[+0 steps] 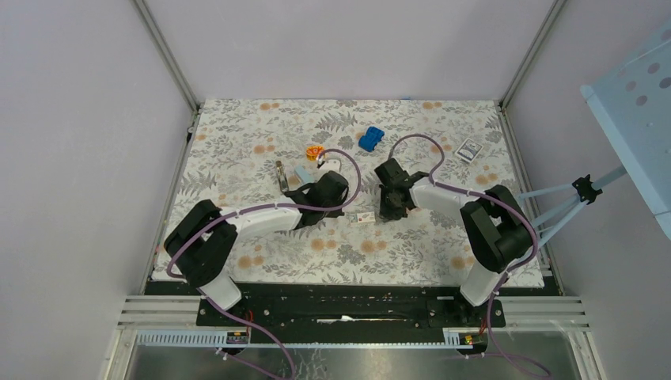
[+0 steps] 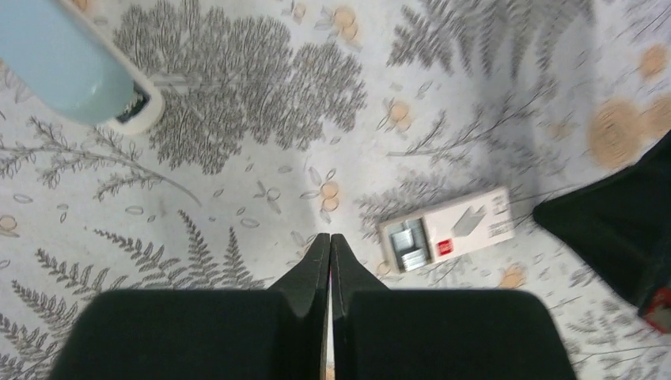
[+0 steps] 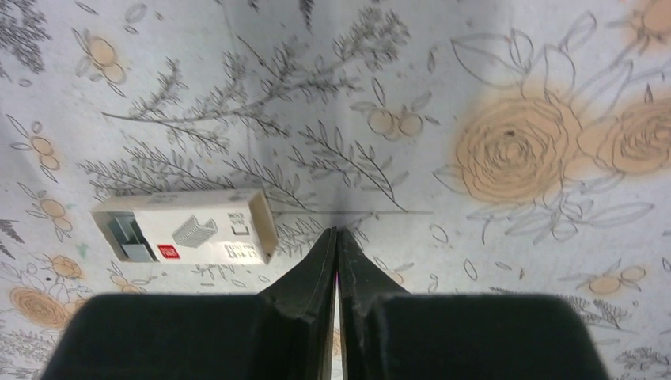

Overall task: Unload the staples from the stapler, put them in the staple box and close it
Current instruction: Close the staple box at the center of the board, then reset both arms

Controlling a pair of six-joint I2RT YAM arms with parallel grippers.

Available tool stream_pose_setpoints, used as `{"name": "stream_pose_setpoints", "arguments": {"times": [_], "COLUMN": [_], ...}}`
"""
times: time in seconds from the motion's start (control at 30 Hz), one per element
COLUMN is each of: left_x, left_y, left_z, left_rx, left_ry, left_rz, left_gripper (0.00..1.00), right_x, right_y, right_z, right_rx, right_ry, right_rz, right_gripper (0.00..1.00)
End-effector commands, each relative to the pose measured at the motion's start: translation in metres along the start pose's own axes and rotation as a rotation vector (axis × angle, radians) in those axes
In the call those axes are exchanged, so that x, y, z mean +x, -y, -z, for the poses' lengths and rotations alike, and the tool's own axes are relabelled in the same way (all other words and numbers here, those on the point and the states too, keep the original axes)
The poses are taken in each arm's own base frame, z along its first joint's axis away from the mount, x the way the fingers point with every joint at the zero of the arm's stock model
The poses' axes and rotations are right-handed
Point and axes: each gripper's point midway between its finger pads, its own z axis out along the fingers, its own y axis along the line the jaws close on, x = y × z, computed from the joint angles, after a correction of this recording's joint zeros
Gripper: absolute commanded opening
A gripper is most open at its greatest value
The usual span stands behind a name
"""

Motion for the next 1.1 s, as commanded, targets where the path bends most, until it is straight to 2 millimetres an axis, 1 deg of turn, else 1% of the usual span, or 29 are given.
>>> {"name": "stream_pose_setpoints", "arguments": {"times": [0.0,0.13,0.23,0.3,0.53,0.67,0.77,0.8,0.97,1.07], "left_x": [0.02,0.033,0.043,0.048,0.065,0.073,0.076,0.073,0.074,0.074], "left_y": [0.0,-0.001,0.001,0.005,0.015,0.018,0.02,0.025,0.035,0.039], "left_z": [-0.002,-0.006,-0.011,-0.015,-0.028,-0.031,-0.031,-0.032,-0.032,-0.033], "left_rx": [0.035,0.044,0.063,0.078,0.114,0.122,0.127,0.14,0.16,0.165], "left_ry": [-0.049,-0.078,-0.103,-0.118,-0.164,-0.189,-0.199,-0.186,-0.188,-0.187], "left_rz": [0.012,0.025,0.034,0.038,0.049,0.046,0.045,0.049,0.046,0.046], "left_gripper": [0.0,0.0,0.0,0.0,0.0,0.0,0.0,0.0,0.0,0.0], "right_x": [-0.009,-0.009,-0.001,0.001,0.011,0.015,0.018,0.019,0.026,0.031], "right_y": [0.005,0.003,-0.005,-0.007,-0.011,-0.016,-0.022,-0.023,-0.032,-0.041], "right_z": [-0.011,-0.02,-0.025,-0.027,-0.029,-0.03,-0.028,-0.028,-0.025,-0.022], "right_rx": [0.046,0.042,-0.004,-0.017,-0.051,-0.088,-0.108,-0.109,-0.112,-0.115], "right_ry": [-0.012,-0.046,-0.086,-0.095,-0.136,-0.156,-0.163,-0.166,-0.179,-0.179], "right_rz": [0.073,0.109,0.118,0.119,0.124,0.125,0.132,0.137,0.174,0.199], "right_gripper": [0.07,0.06,0.05,0.05,0.05,0.05,0.05,0.05,0.05,0.05]}}
